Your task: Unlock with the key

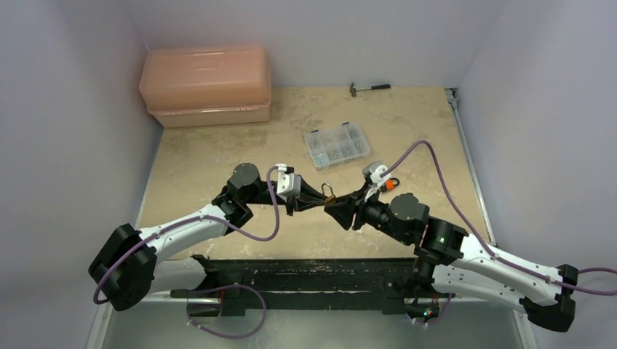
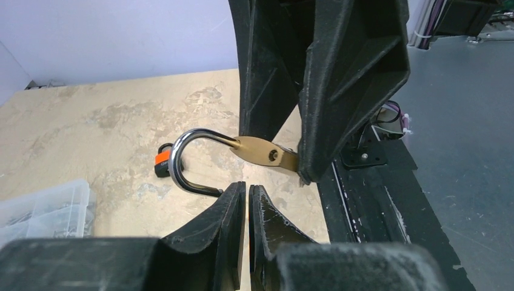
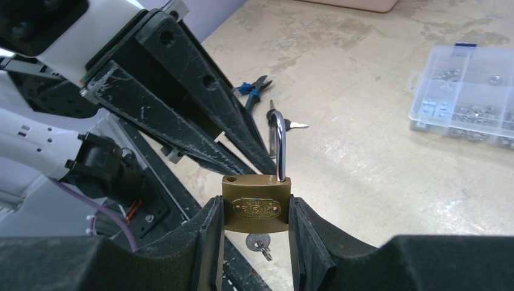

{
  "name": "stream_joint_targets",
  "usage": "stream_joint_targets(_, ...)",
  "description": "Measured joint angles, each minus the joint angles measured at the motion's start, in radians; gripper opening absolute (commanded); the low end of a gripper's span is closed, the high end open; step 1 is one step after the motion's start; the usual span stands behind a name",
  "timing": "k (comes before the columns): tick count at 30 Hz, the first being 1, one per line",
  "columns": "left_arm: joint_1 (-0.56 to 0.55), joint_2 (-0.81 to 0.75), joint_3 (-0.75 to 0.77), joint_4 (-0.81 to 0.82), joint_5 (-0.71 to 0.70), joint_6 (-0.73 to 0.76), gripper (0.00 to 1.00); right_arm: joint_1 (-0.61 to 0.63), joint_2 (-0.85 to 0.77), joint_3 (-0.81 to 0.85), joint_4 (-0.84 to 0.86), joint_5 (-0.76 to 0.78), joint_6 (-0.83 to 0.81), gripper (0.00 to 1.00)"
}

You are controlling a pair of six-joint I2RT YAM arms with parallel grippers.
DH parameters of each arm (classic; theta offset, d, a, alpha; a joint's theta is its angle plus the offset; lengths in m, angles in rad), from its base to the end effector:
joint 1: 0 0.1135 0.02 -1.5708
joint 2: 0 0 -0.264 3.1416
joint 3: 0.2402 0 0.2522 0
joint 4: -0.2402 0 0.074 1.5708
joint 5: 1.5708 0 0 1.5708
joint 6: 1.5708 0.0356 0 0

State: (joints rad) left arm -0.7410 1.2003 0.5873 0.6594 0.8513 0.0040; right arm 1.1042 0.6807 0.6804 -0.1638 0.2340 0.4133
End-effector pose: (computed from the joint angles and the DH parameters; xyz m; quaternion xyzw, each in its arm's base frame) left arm 0.1713 -0.1930 0.2723 0.5071 0.4771 -0.5033 0.5118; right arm 0.0825 0.1454 0.3218 -0.1854 0.7383 0.3773 0.5274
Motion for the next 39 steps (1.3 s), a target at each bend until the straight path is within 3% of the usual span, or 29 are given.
stream_joint_targets(14,0.001,-0.002,0.009,-0.064,-0.021,0.044,0.10,-0.001,0.097,0.026,0.015,-0.126,-0.068,0.00)
stream_joint_targets(29,-0.002,-0.010,0.010,-0.101,-0.030,0.090,0.37,-0.011,0.107,0.027,0.060,-0.194,-0.077,0.00)
stream_joint_targets(39,-0.002,-0.013,0.010,-0.135,-0.042,0.121,0.40,-0.011,0.126,0.027,0.084,-0.219,-0.077,0.00)
